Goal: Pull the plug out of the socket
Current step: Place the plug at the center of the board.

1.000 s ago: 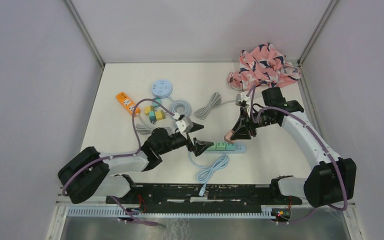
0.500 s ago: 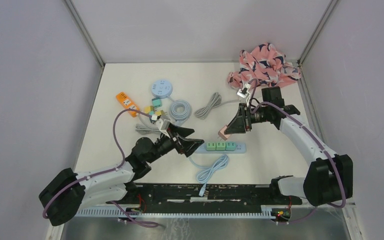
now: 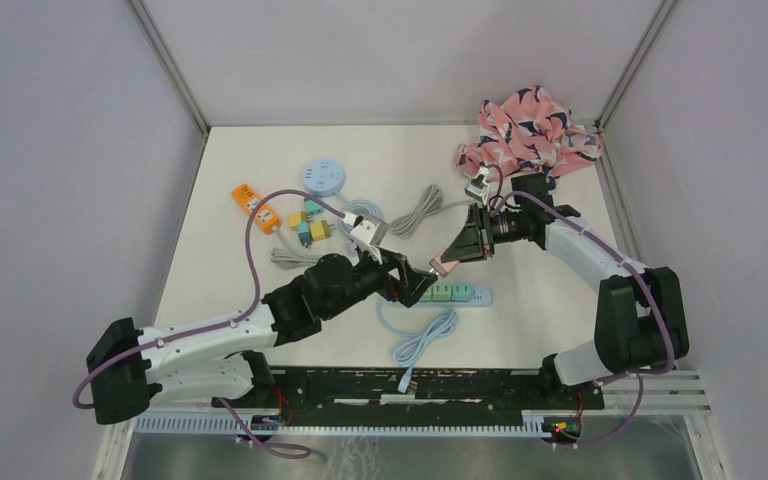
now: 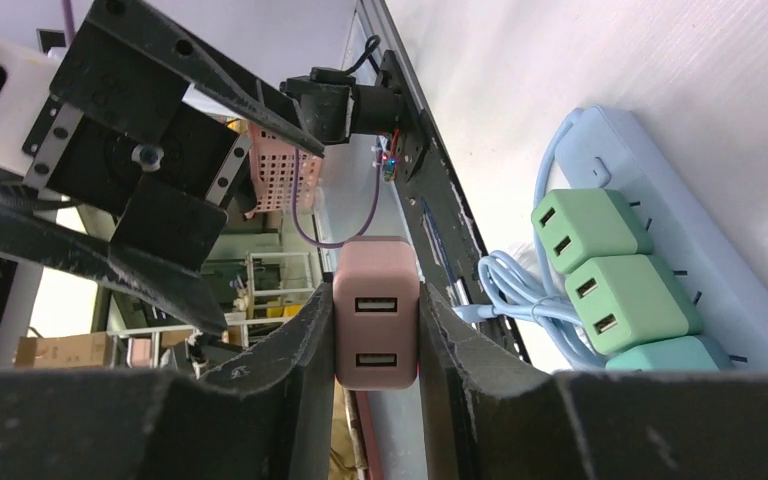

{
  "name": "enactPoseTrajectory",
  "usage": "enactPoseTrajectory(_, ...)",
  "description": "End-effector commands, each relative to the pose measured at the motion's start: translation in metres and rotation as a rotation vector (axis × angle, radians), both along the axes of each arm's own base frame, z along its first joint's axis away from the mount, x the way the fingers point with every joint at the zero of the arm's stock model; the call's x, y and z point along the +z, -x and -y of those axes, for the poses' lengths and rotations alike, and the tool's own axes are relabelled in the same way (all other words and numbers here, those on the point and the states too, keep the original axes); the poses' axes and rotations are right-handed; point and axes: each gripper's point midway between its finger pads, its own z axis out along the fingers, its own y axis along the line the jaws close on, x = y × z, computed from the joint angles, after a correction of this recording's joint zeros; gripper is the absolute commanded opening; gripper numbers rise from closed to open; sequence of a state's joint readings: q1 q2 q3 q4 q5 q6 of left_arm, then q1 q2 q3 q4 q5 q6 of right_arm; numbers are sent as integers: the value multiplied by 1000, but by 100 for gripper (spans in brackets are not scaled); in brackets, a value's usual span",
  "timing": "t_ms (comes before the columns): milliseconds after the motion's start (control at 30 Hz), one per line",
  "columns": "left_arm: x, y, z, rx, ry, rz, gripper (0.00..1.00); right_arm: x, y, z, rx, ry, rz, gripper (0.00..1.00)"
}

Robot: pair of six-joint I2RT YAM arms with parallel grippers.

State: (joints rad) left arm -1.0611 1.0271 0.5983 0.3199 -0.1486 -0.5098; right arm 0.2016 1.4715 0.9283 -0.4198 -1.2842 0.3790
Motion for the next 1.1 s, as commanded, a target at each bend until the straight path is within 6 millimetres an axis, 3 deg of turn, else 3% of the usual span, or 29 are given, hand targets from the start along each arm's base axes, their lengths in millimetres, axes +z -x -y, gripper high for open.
enactPoseTrajectory(0,-2,-11,2,53,-156,36,98,19,-8,-3,2,-30,5,0)
enactPoseTrajectory(133,1,-11,21,15,-162,7,98,10,-12,-3,-9,-13,-18,2)
enactPoseTrajectory(300,-12,-26,28,59,-266,-12,99,6,-12,-3,-1,-15,-47,1)
enactPoseTrajectory(467,-20,-27,49,-3,-314,-15,91,7,-12,-3,2,-16,-44,1)
enactPoseTrajectory(667,-33,-33,62,-25,-390,-24,62,8,-11,-3,7,-18,-38,1)
enactPoseTrajectory(800,-38,-35,64,-33,-418,-26,34,9,-10,-3,9,-18,-35,4)
enactPoseTrajectory(967,-37,-36,59,-22,-437,-11,5,13,-9,-2,22,-17,1,34)
enactPoseTrajectory(1067,-37,-38,47,6,-446,-14,3,16,-8,1,39,-10,51,53)
